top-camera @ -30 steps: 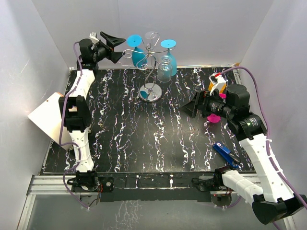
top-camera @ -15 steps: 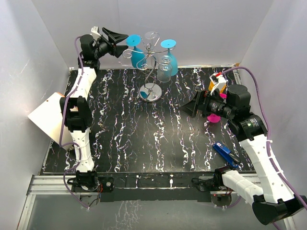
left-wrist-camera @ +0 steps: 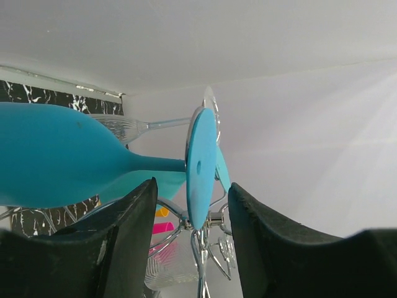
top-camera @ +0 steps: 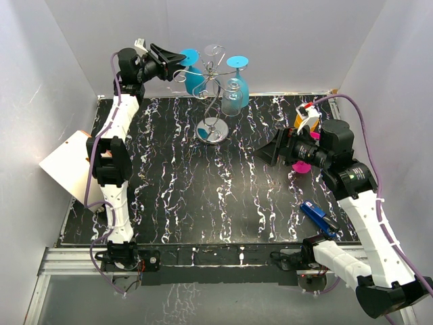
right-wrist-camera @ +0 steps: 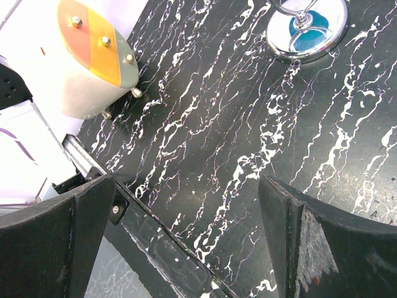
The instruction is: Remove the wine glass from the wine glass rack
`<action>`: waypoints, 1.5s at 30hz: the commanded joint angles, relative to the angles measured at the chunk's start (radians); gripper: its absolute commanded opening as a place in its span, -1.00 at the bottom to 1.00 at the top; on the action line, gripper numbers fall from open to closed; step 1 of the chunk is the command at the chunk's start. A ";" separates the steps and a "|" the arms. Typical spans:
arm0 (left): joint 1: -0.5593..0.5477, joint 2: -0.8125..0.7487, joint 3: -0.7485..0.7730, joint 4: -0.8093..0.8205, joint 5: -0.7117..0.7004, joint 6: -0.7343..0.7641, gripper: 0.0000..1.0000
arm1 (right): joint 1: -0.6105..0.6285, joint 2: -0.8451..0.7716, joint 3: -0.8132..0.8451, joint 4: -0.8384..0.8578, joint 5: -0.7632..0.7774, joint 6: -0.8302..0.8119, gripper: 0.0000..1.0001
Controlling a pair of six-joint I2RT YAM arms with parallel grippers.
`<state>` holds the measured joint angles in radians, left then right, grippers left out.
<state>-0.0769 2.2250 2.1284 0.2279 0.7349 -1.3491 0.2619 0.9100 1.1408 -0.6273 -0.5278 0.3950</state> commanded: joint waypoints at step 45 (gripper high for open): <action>0.003 -0.121 0.121 -0.106 -0.021 0.008 -0.86 | 0.003 -0.040 -0.005 0.074 -0.005 0.033 0.97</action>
<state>-0.0761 2.2250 2.1979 0.1116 0.6968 -1.3216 0.2619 0.8936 1.1343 -0.6174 -0.5293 0.4225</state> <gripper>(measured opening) 0.081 0.983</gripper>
